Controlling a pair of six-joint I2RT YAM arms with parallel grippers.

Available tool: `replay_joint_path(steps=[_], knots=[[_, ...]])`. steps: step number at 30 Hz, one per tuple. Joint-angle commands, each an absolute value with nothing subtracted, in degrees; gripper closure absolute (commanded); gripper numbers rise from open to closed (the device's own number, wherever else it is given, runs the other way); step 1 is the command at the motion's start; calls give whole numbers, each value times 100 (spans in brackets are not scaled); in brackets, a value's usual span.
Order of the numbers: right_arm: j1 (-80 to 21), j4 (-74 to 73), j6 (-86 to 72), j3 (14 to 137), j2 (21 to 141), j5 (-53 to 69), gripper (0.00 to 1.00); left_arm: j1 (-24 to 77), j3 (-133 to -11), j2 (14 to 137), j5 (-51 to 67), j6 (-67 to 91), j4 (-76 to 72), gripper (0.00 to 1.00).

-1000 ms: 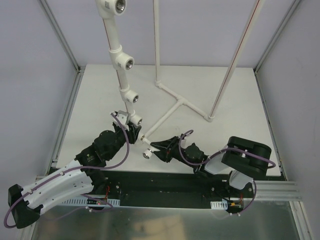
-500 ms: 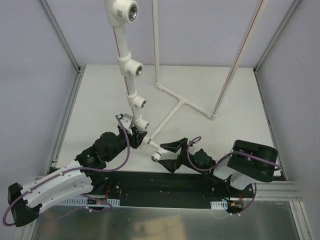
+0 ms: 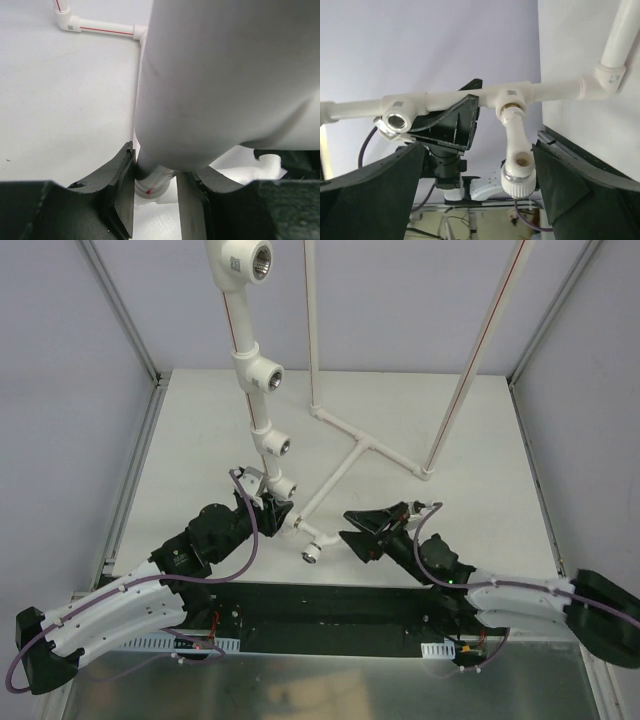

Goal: Install the water faucets
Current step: Screw the water faucet onto the adaptor.

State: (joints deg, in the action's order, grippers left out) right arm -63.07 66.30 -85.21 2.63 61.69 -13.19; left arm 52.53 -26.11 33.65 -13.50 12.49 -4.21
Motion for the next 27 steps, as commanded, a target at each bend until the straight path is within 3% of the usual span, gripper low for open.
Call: replay_joint_path(steps=[1,3,4,9,19,24,27], knots=[[-6258,1176,-5860,1506,3705,-2666,1,5265,-2786,3261,-1195,2057,-273,100],[-6267,-861,-4576,2150,3088,-3721,1,5256,-2760,3199,-1222,2065,-246,100],[-6258,-1175,-3796,2258,2833,-4040,1,5265,-2742,3182,-1248,2074,-255,100],[-6267,-977,-1892,2180,2172,-3676,1,5256,-2760,3243,-1283,2074,-264,100],[-6424,-553,1219,2601,2294,-1909,1,5256,-2786,3296,-1283,2057,-264,100],[-7038,-466,2169,2602,2329,-2047,2,5265,-2795,3357,-1257,2065,-272,100],[-8012,-387,2977,2532,2521,-2608,2,5265,-2777,3375,-1274,2057,-281,100]])
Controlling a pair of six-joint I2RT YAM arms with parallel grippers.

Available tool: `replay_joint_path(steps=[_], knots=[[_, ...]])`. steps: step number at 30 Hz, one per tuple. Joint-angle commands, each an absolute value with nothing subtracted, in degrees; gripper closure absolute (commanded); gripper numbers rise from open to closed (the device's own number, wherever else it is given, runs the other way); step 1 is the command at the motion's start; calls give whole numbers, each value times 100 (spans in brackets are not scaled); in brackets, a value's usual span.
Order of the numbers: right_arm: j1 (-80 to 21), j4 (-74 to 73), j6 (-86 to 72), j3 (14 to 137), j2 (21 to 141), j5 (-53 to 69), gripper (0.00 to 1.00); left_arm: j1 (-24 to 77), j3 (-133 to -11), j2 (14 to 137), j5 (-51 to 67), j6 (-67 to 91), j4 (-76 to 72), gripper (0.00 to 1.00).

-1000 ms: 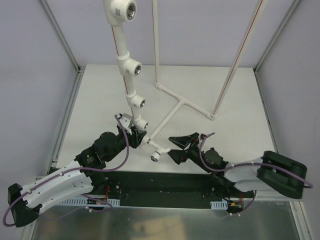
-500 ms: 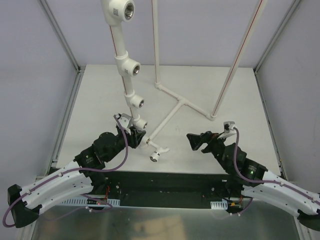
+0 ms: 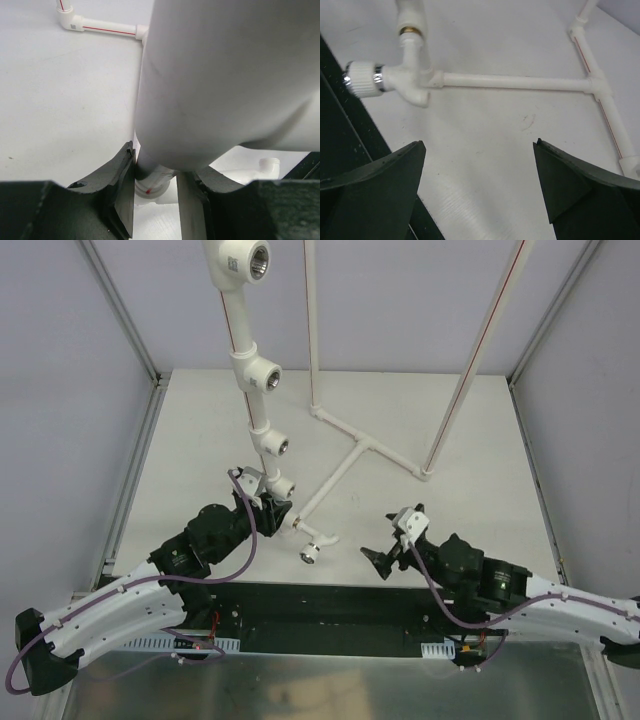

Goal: Install the water faucets
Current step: Screw the water faucet onto the adaptor.

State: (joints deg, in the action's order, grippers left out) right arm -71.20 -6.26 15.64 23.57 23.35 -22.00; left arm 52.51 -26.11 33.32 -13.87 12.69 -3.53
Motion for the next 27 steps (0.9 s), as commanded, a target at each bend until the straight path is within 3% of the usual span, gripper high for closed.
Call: replay_joint_path(steps=[1,4,7,16,27], knots=[[-8459,-204,3310,2488,2653,-2976,2,5256,-2777,3392,-1274,2048,-281,100],[-9647,822,4469,2251,3294,-4495,1,5265,-2795,3428,-1283,2022,-281,100],[-10028,2061,5245,2022,3927,-5132,1,5265,-2795,3463,-1301,2013,-299,100],[-9818,5104,6801,1511,5324,-4272,1,5265,-2734,3507,-1213,2065,-387,100],[-9229,5492,6777,2109,6810,-3630,1,5265,-2689,3375,-1178,2065,-396,100]])
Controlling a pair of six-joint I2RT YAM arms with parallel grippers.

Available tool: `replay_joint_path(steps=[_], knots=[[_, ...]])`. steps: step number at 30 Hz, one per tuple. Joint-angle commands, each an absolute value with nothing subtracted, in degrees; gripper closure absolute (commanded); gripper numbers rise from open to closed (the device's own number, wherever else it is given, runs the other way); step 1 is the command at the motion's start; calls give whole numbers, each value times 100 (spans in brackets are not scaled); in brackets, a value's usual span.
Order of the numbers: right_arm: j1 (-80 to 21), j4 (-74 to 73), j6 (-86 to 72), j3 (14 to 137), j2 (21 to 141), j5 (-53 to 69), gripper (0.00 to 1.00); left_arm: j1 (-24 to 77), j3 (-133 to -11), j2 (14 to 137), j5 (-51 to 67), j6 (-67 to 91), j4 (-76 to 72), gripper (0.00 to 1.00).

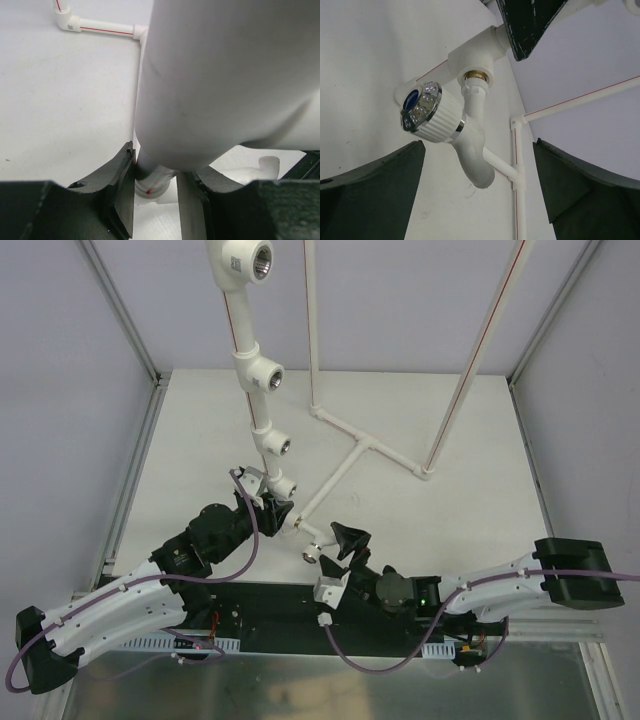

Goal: Install the water faucets
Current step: Screw the water faucet onto the adaptor.

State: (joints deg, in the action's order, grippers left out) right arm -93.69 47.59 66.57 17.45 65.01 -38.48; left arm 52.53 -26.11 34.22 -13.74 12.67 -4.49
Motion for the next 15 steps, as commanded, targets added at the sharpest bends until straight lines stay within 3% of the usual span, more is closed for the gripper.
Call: replay_joint_path(steps=[1,3,5,8,13,15], knots=[[-9194,5545,6724,2153,6899,-3612,1,5265,-2689,3366,-1178,2065,-387,100],[-9115,5555,6549,2276,7092,-3612,6,5265,-2681,3349,-1187,2065,-387,100],[-9036,5459,6303,2434,7250,-3726,17,5265,-2681,3340,-1178,2065,-387,100],[-8921,4853,5750,2628,7400,-3859,44,5265,-2689,3331,-1169,2074,-378,100],[-8824,4852,4801,2505,7410,-3849,72,5265,-2654,3270,-1169,2100,-360,100],[-8746,4852,4309,2470,7322,-3911,91,5265,-2654,3252,-1178,2101,-360,100]])
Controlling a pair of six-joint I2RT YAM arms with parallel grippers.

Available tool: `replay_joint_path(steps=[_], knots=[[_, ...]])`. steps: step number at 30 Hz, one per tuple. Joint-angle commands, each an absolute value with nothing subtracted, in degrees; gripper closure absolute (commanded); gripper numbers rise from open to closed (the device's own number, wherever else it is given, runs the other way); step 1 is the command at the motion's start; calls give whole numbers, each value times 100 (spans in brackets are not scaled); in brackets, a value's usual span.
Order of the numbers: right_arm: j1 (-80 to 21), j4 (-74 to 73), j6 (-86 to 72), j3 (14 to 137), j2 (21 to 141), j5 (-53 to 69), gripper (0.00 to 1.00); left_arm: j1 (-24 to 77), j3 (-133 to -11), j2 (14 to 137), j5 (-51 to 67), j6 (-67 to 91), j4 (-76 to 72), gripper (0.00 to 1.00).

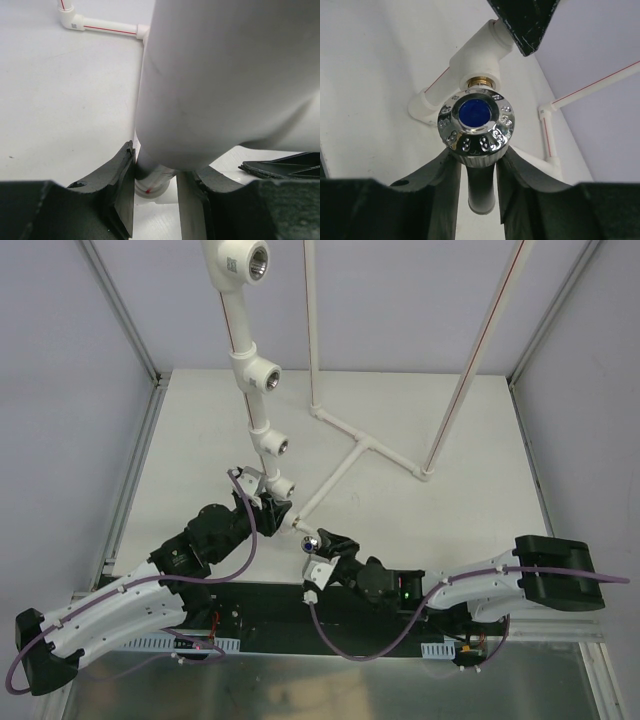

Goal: Install the water faucets
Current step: Screw the water faucet onto the adaptor.

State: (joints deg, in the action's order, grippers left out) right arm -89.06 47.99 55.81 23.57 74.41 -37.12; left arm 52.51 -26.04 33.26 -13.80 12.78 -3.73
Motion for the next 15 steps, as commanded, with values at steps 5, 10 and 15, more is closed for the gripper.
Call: replay_joint_path(steps=[5,10,15], knots=[[-8482,5133,2475,2294,7102,-4481,100,5265,-2681,3313,-1160,2109,-369,100],[-7728,4669,66,1969,6654,-3914,100,5256,-2689,3366,-1143,2118,-413,100],[-6831,3991,-2080,1828,6337,-2718,100,5265,-2698,3393,-1090,2109,-439,100]])
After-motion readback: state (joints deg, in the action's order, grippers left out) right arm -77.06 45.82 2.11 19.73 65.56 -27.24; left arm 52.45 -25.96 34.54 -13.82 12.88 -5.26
